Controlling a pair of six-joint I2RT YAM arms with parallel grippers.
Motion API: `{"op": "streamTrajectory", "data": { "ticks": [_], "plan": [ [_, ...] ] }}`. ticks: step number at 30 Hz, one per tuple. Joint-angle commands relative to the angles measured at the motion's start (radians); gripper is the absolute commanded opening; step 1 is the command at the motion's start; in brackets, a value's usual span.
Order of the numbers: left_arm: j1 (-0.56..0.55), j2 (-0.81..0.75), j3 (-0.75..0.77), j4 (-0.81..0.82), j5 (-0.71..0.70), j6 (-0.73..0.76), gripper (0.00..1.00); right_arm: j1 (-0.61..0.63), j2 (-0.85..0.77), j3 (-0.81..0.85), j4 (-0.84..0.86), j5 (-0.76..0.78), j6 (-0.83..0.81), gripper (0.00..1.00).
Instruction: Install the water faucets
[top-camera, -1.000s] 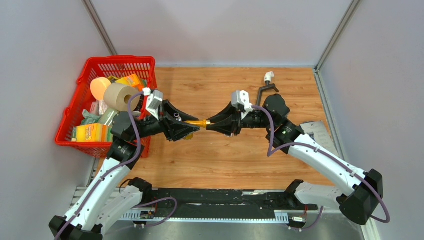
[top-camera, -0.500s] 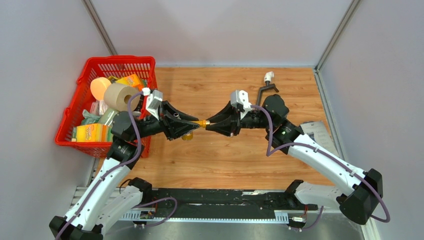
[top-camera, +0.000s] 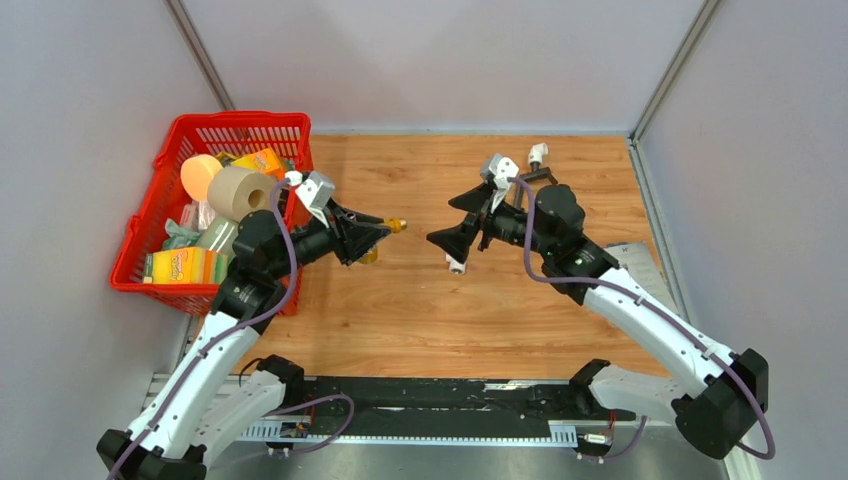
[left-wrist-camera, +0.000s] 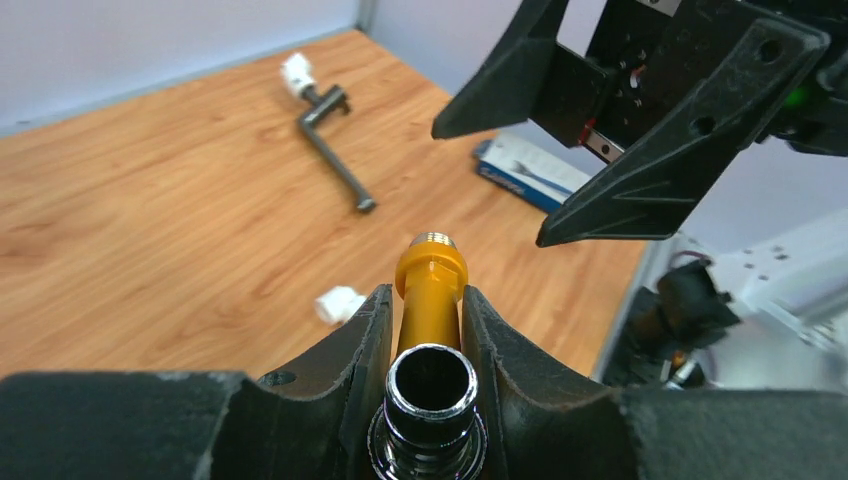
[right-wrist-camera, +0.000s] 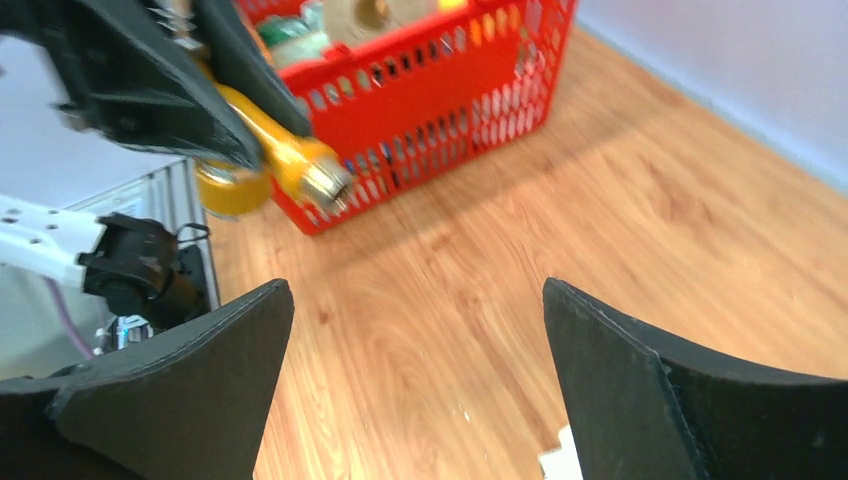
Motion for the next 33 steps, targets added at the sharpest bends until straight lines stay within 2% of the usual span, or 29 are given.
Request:
{"op": "streamTrajectory", "data": {
  "ticks": [1, 7, 9, 14, 20, 24, 29, 33],
  "plan": [
    [-0.002, -0.005, 0.083, -0.095, -0.197, 0.159, 0.00, -0.039, 0.082, 0.057, -0.189, 0.142, 0.057, 1.00],
    [-0.002, -0.022, 0.088, -0.116, -0.180, 0.215, 0.00, -0.097, 0.240, 0.078, -0.238, 0.145, 0.041, 1.00],
    [-0.002, -0.063, 0.056, -0.107, -0.178, 0.227, 0.00, -0.106, 0.315, 0.126, -0.310, 0.204, 0.041, 0.99],
    [-0.002, -0.131, -0.015, -0.090, -0.232, 0.242, 0.00, -0.106, 0.544, 0.285, -0.545, 0.362, 0.066, 0.78],
    [-0.002, -0.161, -0.032, -0.123, -0.344, 0.291, 0.00, -0.097, 0.760, 0.413, -0.689, 0.448, 0.093, 0.68],
    [-0.002, -0.181, -0.044, -0.126, -0.394, 0.304, 0.00, -0.093, 0.813, 0.422, -0.706, 0.412, 0.107, 0.66],
    [-0.002, -0.187, -0.046, -0.124, -0.399, 0.310, 0.00, -0.082, 0.842, 0.405, -0.709, 0.381, 0.118, 0.65],
    [-0.002, -0.195, -0.052, -0.121, -0.401, 0.311, 0.00, -0.082, 0.854, 0.387, -0.709, 0.383, 0.130, 0.61]
  ]
}}
